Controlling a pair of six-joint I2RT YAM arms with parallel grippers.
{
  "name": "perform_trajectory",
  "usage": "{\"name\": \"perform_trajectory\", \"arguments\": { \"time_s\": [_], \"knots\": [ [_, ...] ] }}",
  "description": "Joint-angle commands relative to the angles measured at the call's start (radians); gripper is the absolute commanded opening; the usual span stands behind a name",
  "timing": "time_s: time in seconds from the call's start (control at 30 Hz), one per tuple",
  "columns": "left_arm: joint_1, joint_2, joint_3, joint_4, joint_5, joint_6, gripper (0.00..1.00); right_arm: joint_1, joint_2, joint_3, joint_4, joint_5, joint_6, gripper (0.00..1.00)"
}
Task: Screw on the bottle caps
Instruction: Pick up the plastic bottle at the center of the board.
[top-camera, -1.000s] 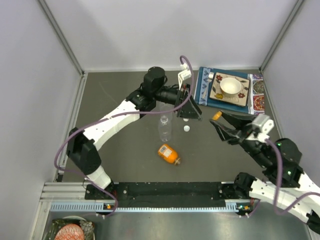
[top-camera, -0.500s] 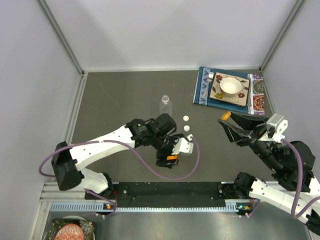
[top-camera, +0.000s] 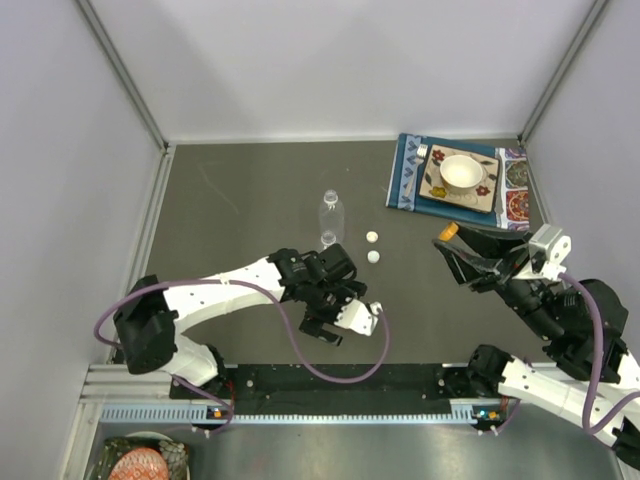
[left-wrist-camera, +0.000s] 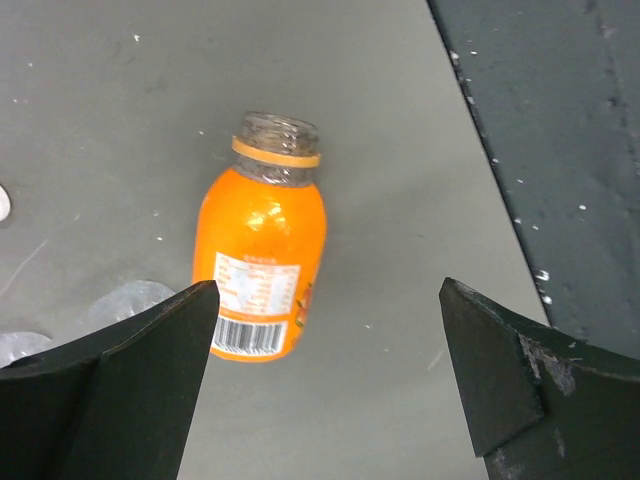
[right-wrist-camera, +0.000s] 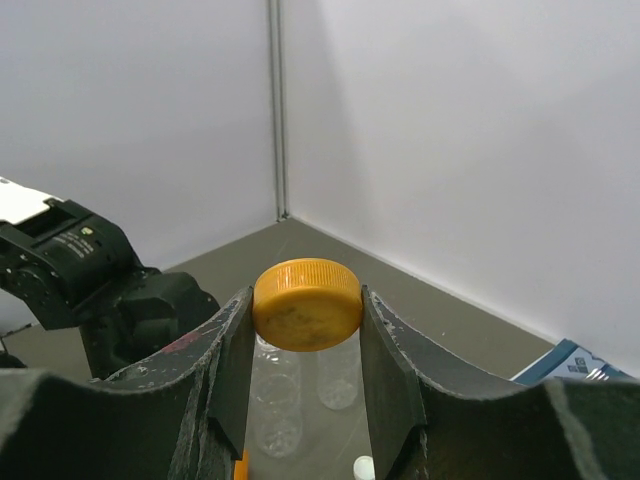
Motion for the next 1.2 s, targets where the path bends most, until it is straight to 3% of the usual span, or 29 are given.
{"name": "perform_trajectory", "arguments": {
  "time_s": [0.0, 0.6, 0.83, 1.0, 1.17],
  "knots": [
    [-0.009, 0.037, -0.026, 0.145, -0.047, 0.044, 0.98, 0.008, 0.005, 0.035, 0.008, -0.007, 0.017, 0.27],
    [-0.008, 0.178, -0.141, 0.342, -0.235, 0.102, 0.97, 0.007, -0.027, 0.029, -0.023, 0.001, 0.036, 0.27],
    [-0.009, 0.177, -0.169, 0.391, -0.209, -0.001, 0.65, 0.01, -0.018, 0.041, -0.049, -0.002, 0.061, 0.28],
    [-0.012, 0.112, -0.15, 0.347, -0.182, -0.094, 0.59, 0.008, -0.001, 0.066, -0.095, -0.017, 0.086, 0.28],
    [-0.011, -0.044, -0.032, 0.122, -0.14, -0.188, 0.58, 0.008, 0.008, 0.079, -0.171, -0.074, 0.154, 0.3]
  ]
}}
